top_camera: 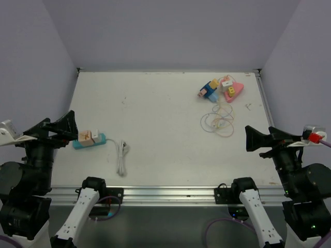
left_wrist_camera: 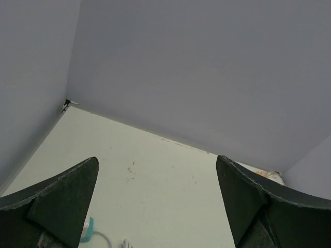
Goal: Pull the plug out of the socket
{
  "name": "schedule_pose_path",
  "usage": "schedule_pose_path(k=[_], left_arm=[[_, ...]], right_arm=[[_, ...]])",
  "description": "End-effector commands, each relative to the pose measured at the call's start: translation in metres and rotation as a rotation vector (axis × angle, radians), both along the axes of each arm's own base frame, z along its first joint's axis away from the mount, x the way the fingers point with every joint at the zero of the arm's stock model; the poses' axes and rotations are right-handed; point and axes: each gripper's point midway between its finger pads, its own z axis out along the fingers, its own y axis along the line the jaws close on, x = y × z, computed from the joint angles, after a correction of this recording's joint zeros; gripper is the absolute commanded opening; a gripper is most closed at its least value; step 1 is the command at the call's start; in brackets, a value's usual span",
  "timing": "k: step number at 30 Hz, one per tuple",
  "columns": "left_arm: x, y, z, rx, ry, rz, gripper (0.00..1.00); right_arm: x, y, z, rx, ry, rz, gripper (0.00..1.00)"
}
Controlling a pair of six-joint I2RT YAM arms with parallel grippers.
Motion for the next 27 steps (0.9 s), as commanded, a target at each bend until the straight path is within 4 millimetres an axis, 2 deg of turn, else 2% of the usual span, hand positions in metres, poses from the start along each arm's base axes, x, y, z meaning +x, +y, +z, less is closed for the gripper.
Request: schedule_pose_path(k=[1,7,10,13,17,26,27], left_arm=[[0.003,0.002,-0.010,-0.017,0.021,0.012,1.00],[0.019,-0.001,-0.026,-0.007,0.073,0.011,1.00],[0.027,-0.003,-0.038,-0.002,0.115,0.011,0.99],[0.037,-0.005,-0.057,0.006,0.174,0.004,1.00],[0.054,-0.013,-0.091,0.024,0.292,-0.021,1.00],[0.083,-0.031,-0.175,0.043,0.563,-0.087,1.00],[0.085,-0.033,-0.193,0.046,0.608,-0.100,0.99]], right_arm=[[0.003,0.001,-0.002,0.013,-0.009,0.000,0.99],[0.010,0.003,0.000,0.012,-0.011,0.006,0.99],[0.017,0.004,-0.008,0.011,0.020,0.006,0.99],[0.024,0.003,-0.032,0.014,0.085,-0.006,0.99],[0.030,0.000,-0.057,0.023,0.153,-0.027,0.99],[0.039,0.004,-0.070,0.019,0.189,-0.016,0.99],[0.038,0.005,-0.073,0.020,0.196,-0.010,0.99]])
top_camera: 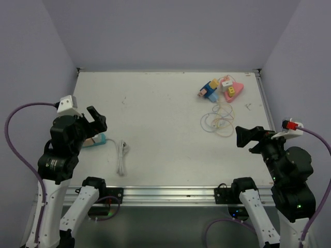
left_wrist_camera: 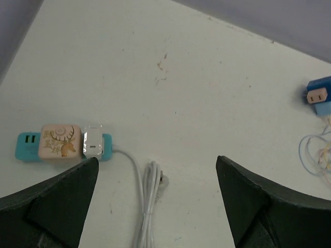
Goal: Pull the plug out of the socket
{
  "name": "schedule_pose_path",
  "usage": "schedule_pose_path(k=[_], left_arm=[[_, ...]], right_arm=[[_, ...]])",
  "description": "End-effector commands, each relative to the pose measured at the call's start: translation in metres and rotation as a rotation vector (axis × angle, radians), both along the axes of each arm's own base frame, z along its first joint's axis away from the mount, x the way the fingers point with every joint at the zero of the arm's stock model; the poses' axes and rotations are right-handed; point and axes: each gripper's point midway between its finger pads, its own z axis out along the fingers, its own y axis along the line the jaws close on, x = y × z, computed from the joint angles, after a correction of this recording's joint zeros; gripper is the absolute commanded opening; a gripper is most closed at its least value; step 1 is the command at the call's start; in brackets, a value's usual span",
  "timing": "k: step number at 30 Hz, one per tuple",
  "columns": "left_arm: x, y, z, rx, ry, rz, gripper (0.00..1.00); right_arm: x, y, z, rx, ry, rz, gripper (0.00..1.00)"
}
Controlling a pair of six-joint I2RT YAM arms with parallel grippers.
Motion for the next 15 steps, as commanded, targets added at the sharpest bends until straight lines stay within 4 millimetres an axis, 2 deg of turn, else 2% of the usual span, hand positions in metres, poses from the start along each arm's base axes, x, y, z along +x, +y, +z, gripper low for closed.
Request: schedule_pose_path(k=[1,2,3,5,6,8,9,12,15], left_arm=[[0.001,-0.014,-0.040,-0.028,0.115,-0.061,0.99],[0.005,-0.017,-0.051,-0.030,0.146,-0.069,1.00],[0.004,-0.021,-0.072,-0.034,0.203,-0.089,1.00],[0.007,-0.028,-0.095,-0.046,0.271,-0.113,1.00],[0.004,-0.033,-0.114,-0.059,0.324,-0.135,1.00],[0.006,-0.038,-0.133,-0.074,0.372,-0.153,0.99],[0.002,-0.046,-0.148,-0.098,0.418,-0.187,0.99],[-0.002,-0.053,-0.179,-0.125,0.506,-0.210,1.00],[-0.005,-0.059,-0.197,-0.156,0.549,-0.229,1.00]], right_arm=[[0.006,0.001,-0.005,0.012,0.014,-0.001,0.99],[0.006,0.002,-0.010,0.011,0.026,0.004,0.99],[0.006,0.002,-0.012,0.013,0.024,0.002,0.99],[0.007,0.003,-0.015,0.013,0.032,0.003,0.99],[0.008,0.003,-0.015,0.013,0.034,0.003,0.99],[0.010,0.003,-0.014,0.011,0.034,0.004,0.99],[0.011,0.003,-0.013,0.011,0.031,0.004,0.99],[0.012,0.005,-0.015,0.014,0.043,0.012,0.99],[0.011,0.007,-0.024,0.025,0.062,0.019,0.99]])
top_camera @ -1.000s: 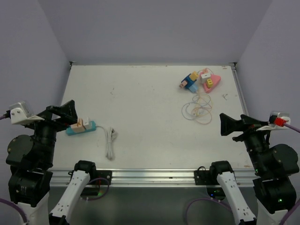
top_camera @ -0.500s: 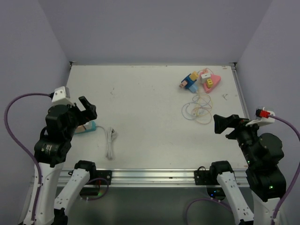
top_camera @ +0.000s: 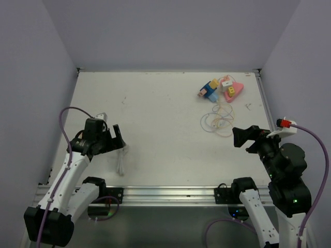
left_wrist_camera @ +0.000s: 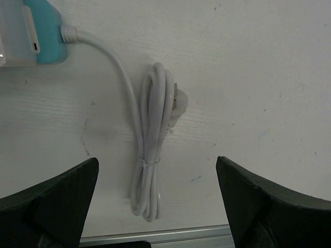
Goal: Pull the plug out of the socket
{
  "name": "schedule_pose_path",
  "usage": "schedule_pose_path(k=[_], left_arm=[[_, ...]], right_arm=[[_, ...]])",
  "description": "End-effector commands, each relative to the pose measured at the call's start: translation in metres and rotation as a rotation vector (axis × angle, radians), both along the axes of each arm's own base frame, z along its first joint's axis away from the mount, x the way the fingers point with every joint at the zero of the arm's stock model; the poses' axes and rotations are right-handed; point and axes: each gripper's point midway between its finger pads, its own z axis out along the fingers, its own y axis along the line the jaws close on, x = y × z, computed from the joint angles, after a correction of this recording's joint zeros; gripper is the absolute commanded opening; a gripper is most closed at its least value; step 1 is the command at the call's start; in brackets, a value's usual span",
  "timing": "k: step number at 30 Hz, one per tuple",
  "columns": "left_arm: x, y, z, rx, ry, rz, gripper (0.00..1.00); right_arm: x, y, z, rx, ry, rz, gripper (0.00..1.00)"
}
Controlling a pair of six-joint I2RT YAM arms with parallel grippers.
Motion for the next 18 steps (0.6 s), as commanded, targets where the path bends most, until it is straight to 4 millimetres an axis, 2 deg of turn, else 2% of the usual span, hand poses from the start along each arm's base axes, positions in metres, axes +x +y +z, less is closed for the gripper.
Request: schedule_pose_path(k=[1,6,9,13,18], left_arm=[[0.009,-0.020,0.002,-0.094,-0.031,-0.039,1.00],[0.014,-0.026,-0.003,-0.144,-0.025,-0.011,0.95],[0.014,-0.027,-0.014,-0.151,0.003,0.010,0.93],[0.016,-0.023,-0.027,-0.124,0.019,0.066,0.91],[0.011,-0.023,-0.050,-0.082,0.071,0.095,0.87]], right_arm=[[0.004,0.004,-0.006,0.023,0.008,0.009,0.99],[0.006,0.005,-0.005,0.043,0.000,0.006,0.99],[0.005,0.010,-0.002,0.055,-0.006,0.034,0.99],[0.000,0.011,-0.010,0.069,0.008,0.035,0.99],[-0.001,0.011,-0.010,0.084,-0.002,0.035,0.99]])
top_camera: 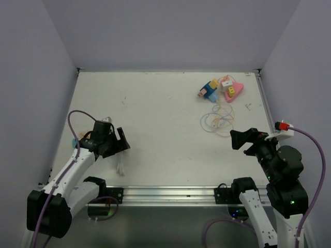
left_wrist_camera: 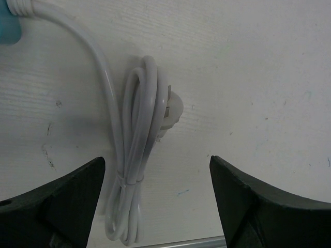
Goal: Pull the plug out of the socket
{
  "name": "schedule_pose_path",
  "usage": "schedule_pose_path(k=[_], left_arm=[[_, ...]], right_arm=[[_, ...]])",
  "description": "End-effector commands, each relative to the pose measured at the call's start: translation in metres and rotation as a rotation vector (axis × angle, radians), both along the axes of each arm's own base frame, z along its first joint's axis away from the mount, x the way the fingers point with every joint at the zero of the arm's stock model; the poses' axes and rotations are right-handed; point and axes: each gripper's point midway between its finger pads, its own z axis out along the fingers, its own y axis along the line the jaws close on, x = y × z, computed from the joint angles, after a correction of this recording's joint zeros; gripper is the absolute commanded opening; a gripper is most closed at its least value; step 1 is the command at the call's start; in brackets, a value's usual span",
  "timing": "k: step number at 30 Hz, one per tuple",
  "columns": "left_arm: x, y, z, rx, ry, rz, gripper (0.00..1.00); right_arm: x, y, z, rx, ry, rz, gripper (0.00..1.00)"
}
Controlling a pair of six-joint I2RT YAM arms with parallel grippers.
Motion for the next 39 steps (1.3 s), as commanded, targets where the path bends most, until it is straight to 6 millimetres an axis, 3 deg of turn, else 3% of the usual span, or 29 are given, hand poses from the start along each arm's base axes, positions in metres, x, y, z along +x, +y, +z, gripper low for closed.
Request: schedule_pose_path(k=[1,6,13,19,22,23,25,27,28,29,30,31,32,33,34,35,36,37,39], left_arm=[[0.011,-0.001,-0.011,0.011,-0.012,0.046,0.85],[0.006,-0.011,-0.028,0.000,0.034,0.010,0.69],[0.009,-0.031,-0.031,-0.068,0.016,0.007,0.26],[0.017,-0.067,-0.025,-0.116,0.001,-0.033,0.11],[0.023,-0.095,-0.023,-0.111,-0.005,-0.077,0.07],[0.024,-0.113,-0.016,-0.119,-0.019,-0.119,0.07],[0.020,-0.139,-0.021,-0.117,0.008,-0.171,0.07],[0.032,-0.163,-0.011,-0.109,-0.026,-0.188,0.08],[0.023,-0.179,-0.022,-0.080,0.006,-0.236,0.08],[0.030,-0.200,-0.010,-0.095,-0.020,-0.259,0.08],[0.030,-0.212,-0.009,-0.091,-0.022,-0.273,0.09],[0.023,-0.228,-0.022,-0.067,0.005,-0.312,0.09],[0.029,-0.249,-0.011,-0.093,-0.016,-0.329,0.09],[0.027,-0.259,-0.024,-0.070,0.010,-0.343,0.10],[0.029,-0.285,-0.011,-0.098,-0.016,-0.377,0.11],[0.029,-0.295,-0.012,-0.098,-0.014,-0.390,0.11],[0.027,-0.302,-0.026,-0.070,0.012,-0.403,0.14],[0.029,-0.325,-0.013,-0.097,-0.016,-0.426,0.16],[0.028,-0.339,-0.023,-0.077,0.000,-0.455,0.25]], right_arm=[[0.002,0.005,0.008,0.030,-0.025,0.019,0.99],[0.002,0.011,0.006,0.052,-0.020,0.046,0.99],[0.003,0.011,-0.001,0.053,-0.012,0.044,0.99],[0.002,0.013,-0.005,0.058,-0.006,0.055,0.99],[0.002,0.013,-0.007,0.053,-0.004,0.053,0.99],[0.002,0.013,-0.006,0.052,-0.005,0.056,0.99],[0.002,0.013,-0.003,0.050,-0.013,0.059,0.99],[0.002,0.015,-0.001,0.047,-0.014,0.067,0.99],[0.001,0.015,0.000,0.049,-0.018,0.072,0.99],[0.000,0.016,-0.001,0.049,-0.015,0.075,0.99],[-0.001,0.016,-0.002,0.046,-0.016,0.077,0.99],[-0.002,0.016,-0.002,0.045,-0.017,0.078,0.99],[-0.003,0.015,-0.003,0.041,-0.015,0.076,0.99],[-0.003,0.015,-0.003,0.036,-0.016,0.075,0.99],[-0.003,0.014,-0.003,0.036,-0.014,0.072,0.99],[-0.003,0.013,-0.002,0.028,-0.014,0.072,0.99],[-0.003,0.013,0.000,0.025,-0.019,0.071,0.99],[-0.003,0.013,0.002,0.021,-0.023,0.074,0.99],[-0.004,0.013,0.003,0.010,-0.025,0.076,0.99]])
